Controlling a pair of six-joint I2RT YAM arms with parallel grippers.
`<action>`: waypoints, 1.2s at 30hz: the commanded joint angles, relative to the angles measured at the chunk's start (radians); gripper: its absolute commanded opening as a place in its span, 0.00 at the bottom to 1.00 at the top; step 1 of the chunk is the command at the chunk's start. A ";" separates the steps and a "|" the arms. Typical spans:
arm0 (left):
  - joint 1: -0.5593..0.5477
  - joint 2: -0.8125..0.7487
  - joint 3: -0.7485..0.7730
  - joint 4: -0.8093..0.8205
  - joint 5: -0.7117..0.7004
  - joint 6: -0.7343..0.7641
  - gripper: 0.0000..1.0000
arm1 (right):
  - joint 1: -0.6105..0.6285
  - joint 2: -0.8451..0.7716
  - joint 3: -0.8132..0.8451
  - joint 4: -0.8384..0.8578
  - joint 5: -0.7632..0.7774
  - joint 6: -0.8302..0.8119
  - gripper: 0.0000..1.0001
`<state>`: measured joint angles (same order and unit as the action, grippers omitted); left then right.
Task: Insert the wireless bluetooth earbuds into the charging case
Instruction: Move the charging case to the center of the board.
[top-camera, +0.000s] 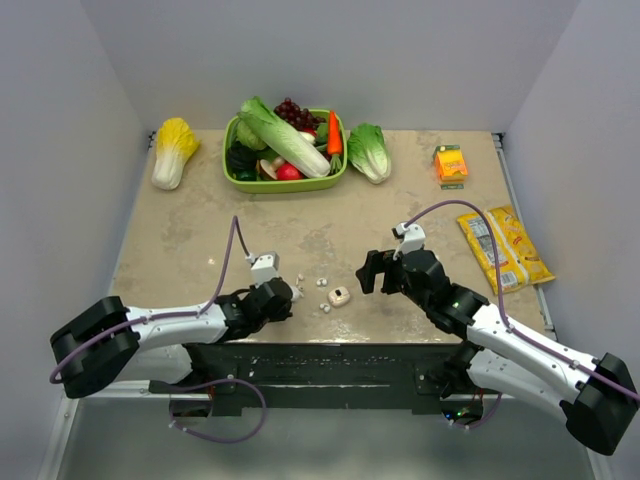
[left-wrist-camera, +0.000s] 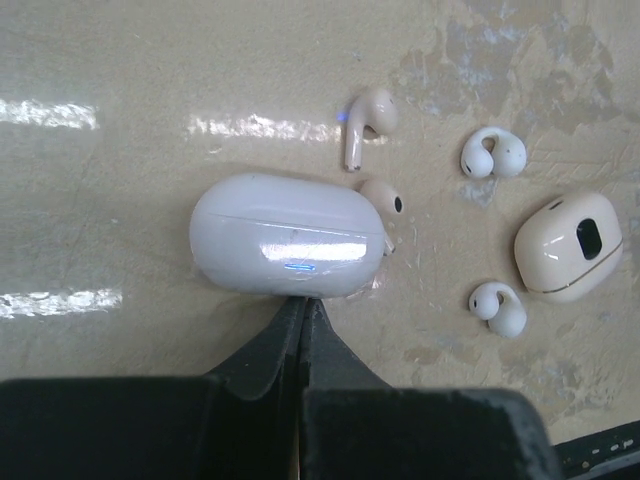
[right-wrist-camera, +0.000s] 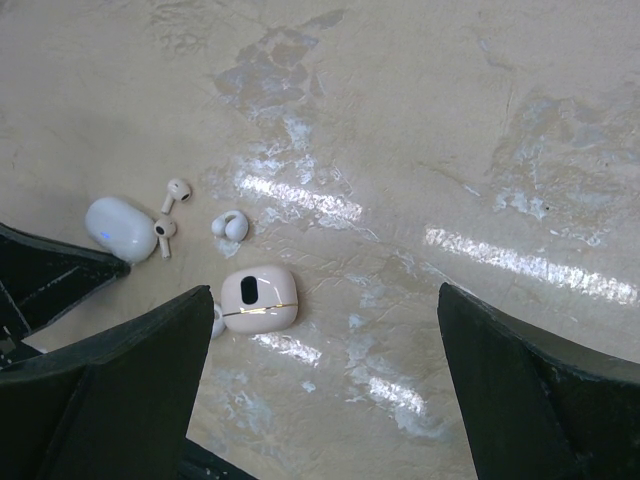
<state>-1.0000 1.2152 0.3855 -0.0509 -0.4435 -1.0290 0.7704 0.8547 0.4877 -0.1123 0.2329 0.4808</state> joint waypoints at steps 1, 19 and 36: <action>0.052 0.030 -0.013 -0.092 -0.018 0.058 0.00 | 0.001 -0.011 0.009 0.007 0.003 0.012 0.96; 0.156 0.112 0.038 -0.006 0.014 0.185 0.00 | 0.003 0.029 0.020 0.016 0.013 0.010 0.96; 0.215 0.262 0.150 0.120 0.100 0.256 0.00 | 0.003 0.075 0.045 0.030 0.023 0.005 0.97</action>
<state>-0.7918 1.4345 0.5270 0.0776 -0.4019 -0.7967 0.7704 0.9382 0.4881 -0.1047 0.2417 0.4820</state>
